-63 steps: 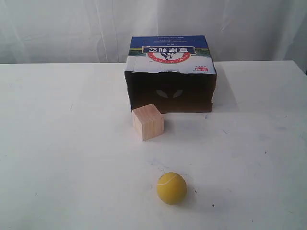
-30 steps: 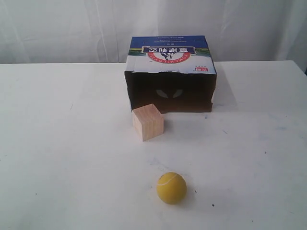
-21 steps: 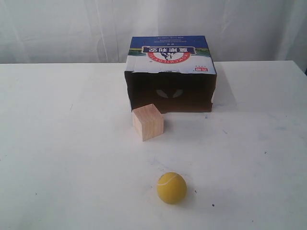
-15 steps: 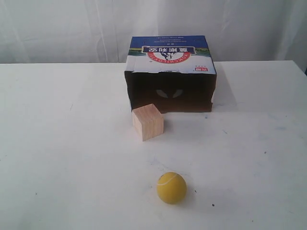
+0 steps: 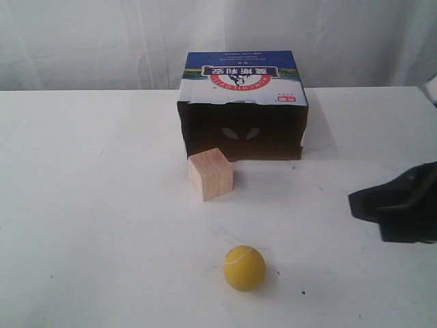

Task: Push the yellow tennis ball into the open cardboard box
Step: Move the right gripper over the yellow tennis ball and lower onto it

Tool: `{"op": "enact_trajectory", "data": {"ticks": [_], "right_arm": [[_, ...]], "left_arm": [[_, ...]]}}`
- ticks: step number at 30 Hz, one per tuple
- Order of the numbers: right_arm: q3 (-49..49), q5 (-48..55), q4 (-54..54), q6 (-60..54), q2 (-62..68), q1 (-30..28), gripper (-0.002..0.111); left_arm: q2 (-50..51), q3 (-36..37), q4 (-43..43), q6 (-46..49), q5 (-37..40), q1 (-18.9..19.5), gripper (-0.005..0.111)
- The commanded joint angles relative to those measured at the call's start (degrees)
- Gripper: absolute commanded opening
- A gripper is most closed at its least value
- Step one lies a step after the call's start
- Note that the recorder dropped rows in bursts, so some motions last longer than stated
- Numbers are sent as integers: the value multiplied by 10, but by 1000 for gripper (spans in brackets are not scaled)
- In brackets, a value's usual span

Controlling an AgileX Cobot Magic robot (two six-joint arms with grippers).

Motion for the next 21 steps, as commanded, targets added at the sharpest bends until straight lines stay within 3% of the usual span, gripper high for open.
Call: {"op": "enact_trajectory", "data": {"ticks": [1,5,15,21], "right_arm": [[-15,-41,-51,-32,71,57,0],[-15,-64,-116,-29,117,103,0],[-17,-69,-194,-3,197,146,0],[-35,-76,-381,193,204,212,0]], "left_arm": [[-3,2,0,1,12,-3,0],[-3,2,0,1,12,-3,0],[-3,2,0,1,12,-3,0],[-3,2,0,1,12,-3,0]]}}
